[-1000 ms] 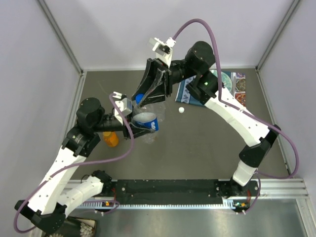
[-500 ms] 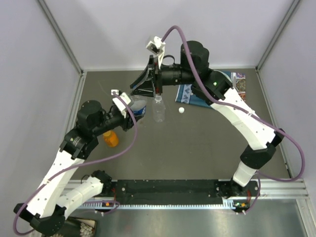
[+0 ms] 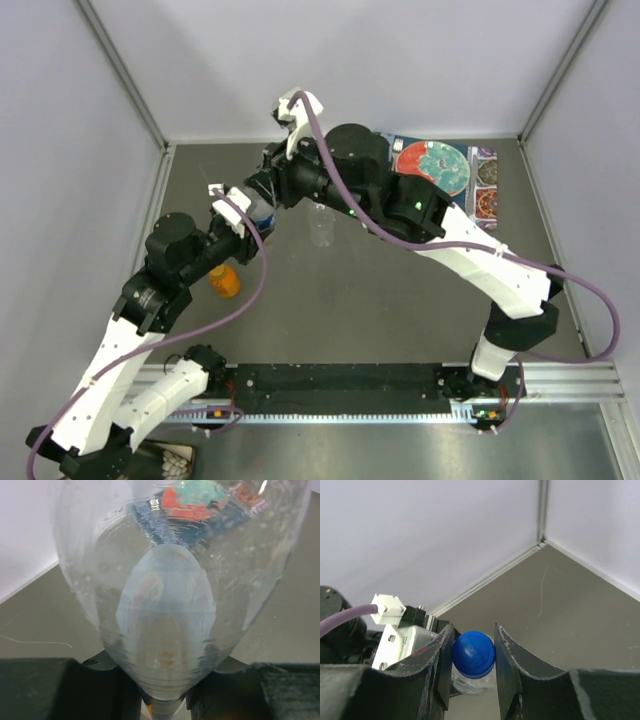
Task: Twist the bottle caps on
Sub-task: Screw the bottle cap onto the plastic bottle.
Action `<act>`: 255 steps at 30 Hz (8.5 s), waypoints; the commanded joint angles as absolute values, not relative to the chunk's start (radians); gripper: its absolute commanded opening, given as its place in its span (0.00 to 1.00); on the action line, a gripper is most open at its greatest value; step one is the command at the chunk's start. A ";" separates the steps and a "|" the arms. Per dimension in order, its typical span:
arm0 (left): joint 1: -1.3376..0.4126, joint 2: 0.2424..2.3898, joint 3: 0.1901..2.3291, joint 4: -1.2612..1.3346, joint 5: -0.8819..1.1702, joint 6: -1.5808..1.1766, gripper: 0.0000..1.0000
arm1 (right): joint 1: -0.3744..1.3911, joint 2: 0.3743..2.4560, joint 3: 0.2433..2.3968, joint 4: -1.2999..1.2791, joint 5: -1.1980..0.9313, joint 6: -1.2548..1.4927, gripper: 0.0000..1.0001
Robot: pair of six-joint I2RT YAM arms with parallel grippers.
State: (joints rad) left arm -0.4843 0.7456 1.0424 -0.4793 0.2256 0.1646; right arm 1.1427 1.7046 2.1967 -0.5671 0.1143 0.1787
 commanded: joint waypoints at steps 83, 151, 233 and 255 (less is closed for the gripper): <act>-0.436 0.773 1.002 -0.158 1.184 -0.101 0.00 | 0.845 1.664 1.838 0.632 -1.316 0.867 0.44; -0.417 0.712 0.893 -0.296 0.041 -0.026 0.00 | 1.220 1.922 2.457 -0.795 0.575 0.281 0.32; -0.391 0.750 0.948 -0.242 0.703 0.075 0.04 | 0.899 1.681 2.066 -0.561 -0.568 0.246 0.00; -0.390 0.741 0.951 -0.216 0.624 0.003 0.08 | 0.957 1.585 1.878 -0.373 -0.404 0.138 0.47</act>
